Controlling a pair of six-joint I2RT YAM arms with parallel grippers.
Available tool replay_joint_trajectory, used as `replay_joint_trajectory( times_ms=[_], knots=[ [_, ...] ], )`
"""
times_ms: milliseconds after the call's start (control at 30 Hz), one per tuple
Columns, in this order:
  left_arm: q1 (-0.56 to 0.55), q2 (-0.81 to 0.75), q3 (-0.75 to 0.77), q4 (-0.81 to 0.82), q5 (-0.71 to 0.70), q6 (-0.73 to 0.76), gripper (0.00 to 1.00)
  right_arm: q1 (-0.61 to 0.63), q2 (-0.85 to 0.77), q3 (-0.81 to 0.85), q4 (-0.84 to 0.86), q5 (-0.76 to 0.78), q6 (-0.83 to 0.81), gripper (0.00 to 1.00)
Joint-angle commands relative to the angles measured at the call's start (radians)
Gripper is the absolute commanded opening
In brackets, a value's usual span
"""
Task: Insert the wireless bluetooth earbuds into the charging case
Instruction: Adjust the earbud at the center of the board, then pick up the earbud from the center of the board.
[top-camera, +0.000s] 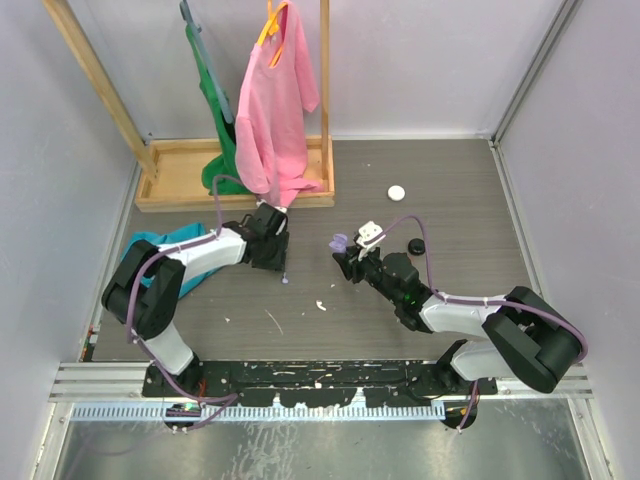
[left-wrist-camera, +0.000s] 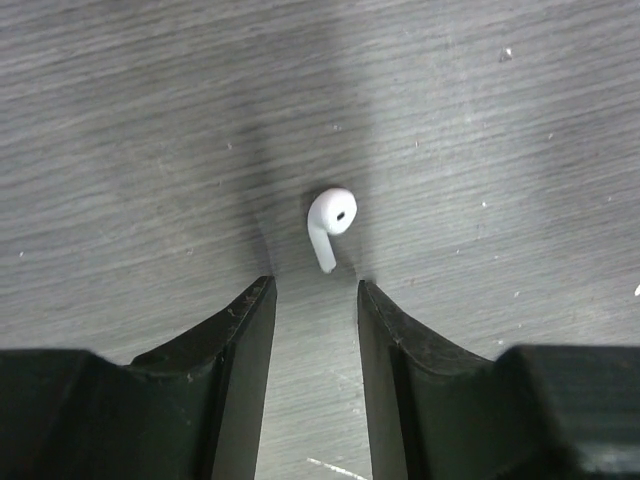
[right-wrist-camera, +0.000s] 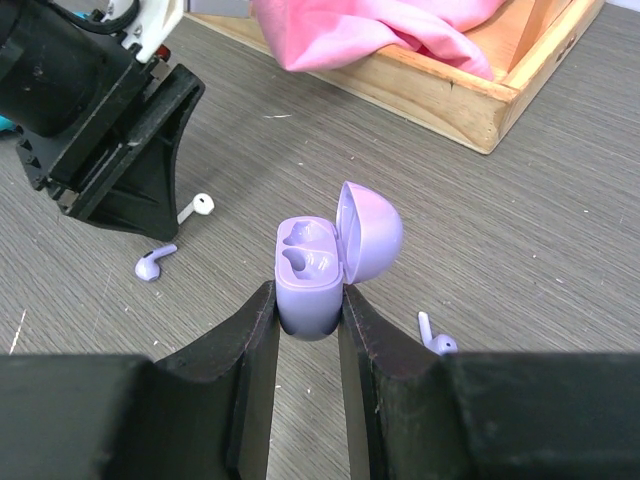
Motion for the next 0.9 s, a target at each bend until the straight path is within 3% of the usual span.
replay_joint_trajectory(
  times_ms=[0,300,867],
  knots=[
    [-0.011,-0.094,0.019,-0.068,-0.005,0.004,0.41,-0.004,0.000,0.037,0.043,-0.002,0.005,0.01],
    [-0.041,-0.168,-0.026,-0.038,0.076,-0.053,0.44,-0.004,-0.007,0.041,0.030,-0.001,0.004,0.01],
    [-0.055,-0.006,0.013,0.009,0.113,-0.044,0.44,-0.004,-0.007,0.042,0.026,0.008,0.002,0.01]
  ],
)
